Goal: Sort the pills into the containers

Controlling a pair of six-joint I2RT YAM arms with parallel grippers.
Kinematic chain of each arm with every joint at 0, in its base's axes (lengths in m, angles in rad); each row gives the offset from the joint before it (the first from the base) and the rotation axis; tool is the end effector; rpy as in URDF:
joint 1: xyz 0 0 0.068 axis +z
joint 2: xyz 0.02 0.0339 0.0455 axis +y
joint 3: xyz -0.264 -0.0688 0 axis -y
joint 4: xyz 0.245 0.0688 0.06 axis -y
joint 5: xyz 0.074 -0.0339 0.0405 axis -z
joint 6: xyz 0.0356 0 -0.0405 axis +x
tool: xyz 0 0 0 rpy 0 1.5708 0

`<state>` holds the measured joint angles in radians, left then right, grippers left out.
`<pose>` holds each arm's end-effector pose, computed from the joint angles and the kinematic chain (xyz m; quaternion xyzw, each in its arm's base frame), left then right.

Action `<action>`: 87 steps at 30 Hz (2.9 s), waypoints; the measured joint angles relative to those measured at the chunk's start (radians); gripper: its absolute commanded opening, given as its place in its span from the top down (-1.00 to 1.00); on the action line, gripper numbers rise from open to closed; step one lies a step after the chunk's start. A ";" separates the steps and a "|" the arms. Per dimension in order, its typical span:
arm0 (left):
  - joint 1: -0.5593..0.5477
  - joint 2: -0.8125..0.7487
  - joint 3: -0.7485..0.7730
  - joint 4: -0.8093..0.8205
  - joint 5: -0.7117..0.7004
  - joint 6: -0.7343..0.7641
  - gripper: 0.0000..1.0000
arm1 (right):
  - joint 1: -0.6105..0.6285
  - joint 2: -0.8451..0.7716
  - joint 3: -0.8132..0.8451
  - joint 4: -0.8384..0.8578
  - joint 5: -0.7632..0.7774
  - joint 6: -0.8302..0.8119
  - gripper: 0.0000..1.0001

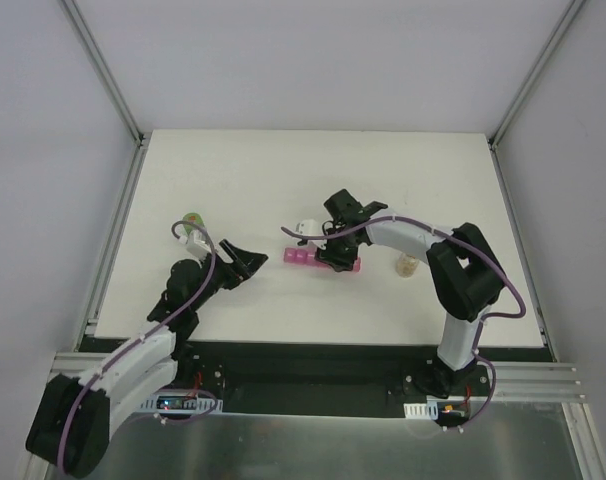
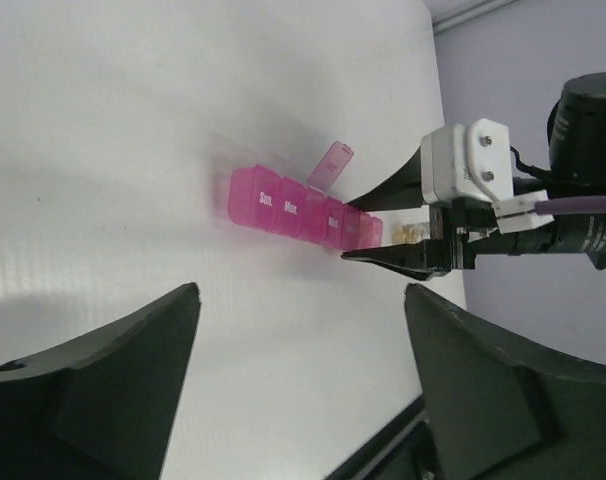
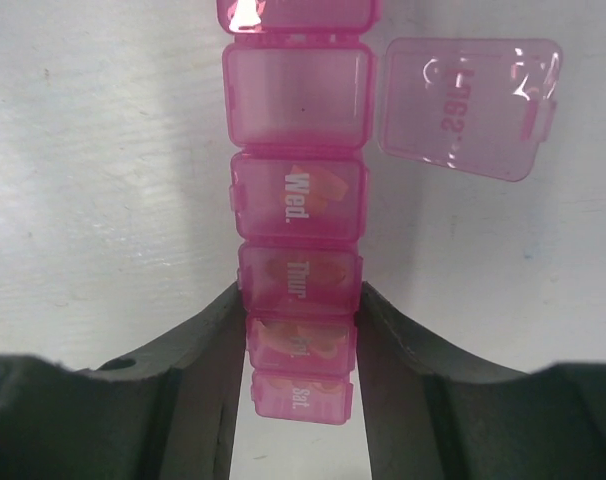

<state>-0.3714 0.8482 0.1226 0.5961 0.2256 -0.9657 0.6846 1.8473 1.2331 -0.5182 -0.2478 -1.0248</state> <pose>0.1614 -0.0714 0.1798 -0.1476 0.7356 -0.4728 0.4621 0.2834 0.2426 0.1771 -0.7483 0.6156 0.0824 0.2331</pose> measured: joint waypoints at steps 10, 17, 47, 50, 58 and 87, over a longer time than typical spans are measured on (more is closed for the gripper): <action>0.000 -0.475 0.003 -0.368 -0.123 0.129 -0.98 | -0.058 0.009 0.128 -0.072 -0.002 -0.140 -0.68; 0.000 -0.420 0.100 -0.516 -0.058 0.241 -0.98 | -0.080 -0.193 0.109 -0.129 -0.053 -0.089 -0.93; 0.000 -0.220 0.486 -0.830 0.110 0.882 -0.98 | -0.549 -0.526 -0.232 -0.136 0.005 0.382 -0.36; 0.000 -0.222 0.486 -0.830 0.111 0.882 -0.98 | -0.550 -0.500 -0.229 -0.138 0.004 0.383 -0.32; 0.000 -0.222 0.486 -0.830 0.114 0.882 -0.98 | -0.550 -0.444 -0.210 -0.142 0.004 0.386 -0.04; 0.000 -0.155 0.486 -0.835 0.295 0.879 -0.98 | -0.535 -0.444 -0.204 -0.153 0.005 0.352 0.57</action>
<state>-0.3710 0.6933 0.6086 -0.2390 0.5209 -0.0864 0.1493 1.4036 1.0286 -0.6708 -0.2428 -0.6727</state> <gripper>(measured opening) 0.992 0.367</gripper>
